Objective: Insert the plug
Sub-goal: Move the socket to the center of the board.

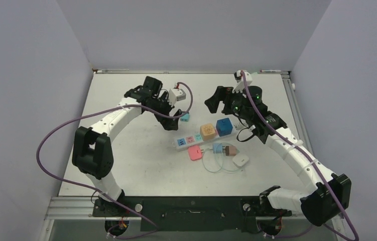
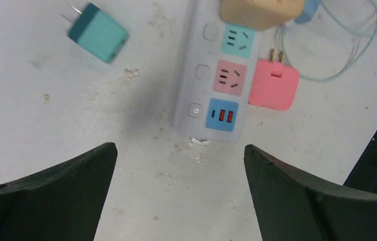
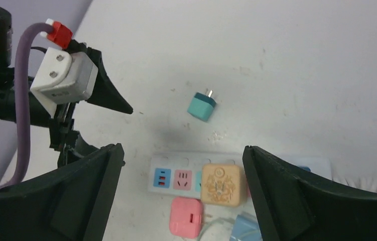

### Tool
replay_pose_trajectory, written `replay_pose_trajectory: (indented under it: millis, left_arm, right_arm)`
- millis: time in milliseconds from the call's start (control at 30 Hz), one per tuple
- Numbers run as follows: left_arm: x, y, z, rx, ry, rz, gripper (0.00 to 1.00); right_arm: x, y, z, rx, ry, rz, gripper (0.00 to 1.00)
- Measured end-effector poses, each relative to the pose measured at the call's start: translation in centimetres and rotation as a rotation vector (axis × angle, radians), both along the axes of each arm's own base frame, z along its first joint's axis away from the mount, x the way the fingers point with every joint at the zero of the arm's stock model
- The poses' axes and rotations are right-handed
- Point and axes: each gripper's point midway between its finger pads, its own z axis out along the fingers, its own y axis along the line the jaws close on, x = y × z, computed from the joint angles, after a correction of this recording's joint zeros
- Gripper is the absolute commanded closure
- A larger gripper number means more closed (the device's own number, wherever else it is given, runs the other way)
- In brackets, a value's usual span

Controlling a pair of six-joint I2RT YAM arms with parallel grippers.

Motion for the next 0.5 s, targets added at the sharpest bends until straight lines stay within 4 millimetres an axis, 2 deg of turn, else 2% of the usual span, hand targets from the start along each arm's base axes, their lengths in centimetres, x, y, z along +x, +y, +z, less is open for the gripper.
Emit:
replay_pose_trajectory:
  millis: [67, 133, 167, 233, 300, 333, 500]
  left_arm:
    - [-1.8, -0.2, -2.0, 0.037, 0.036, -0.016, 0.04]
    - [-2.5, -0.6, -3.2, 0.059, 0.068, -0.018, 0.01]
    - [-2.2, -0.7, -3.4, 0.063, 0.075, -0.013, 0.00]
    - [-0.7, -1.1, -3.3, 0.063, 0.077, 0.004, 0.07]
    - [1.2, -1.4, -3.2, 0.047, 0.046, 0.020, 0.14]
    - [1.5, -1.4, -3.3, 0.044, 0.040, 0.028, 0.17]
    - [2.6, -1.1, -4.0, 0.041, 0.031, 0.050, 0.29]
  right_arm:
    - [-1.1, -0.3, -1.4, -0.049, 0.058, -0.040, 0.01]
    - [-2.0, -1.3, -2.4, -0.091, 0.101, -0.101, 0.04]
    - [-2.5, -1.7, -2.7, -0.110, 0.117, -0.128, 0.05]
    - [-3.6, -2.6, -3.1, -0.141, 0.145, -0.186, 0.07]
    - [-5.3, -2.5, -3.6, -0.159, 0.167, -0.216, 0.09]
    - [-6.3, -2.1, -4.0, -0.162, 0.178, -0.216, 0.10]
    - [-11.0, -0.3, -8.6, -0.202, 0.267, -0.206, 0.11]
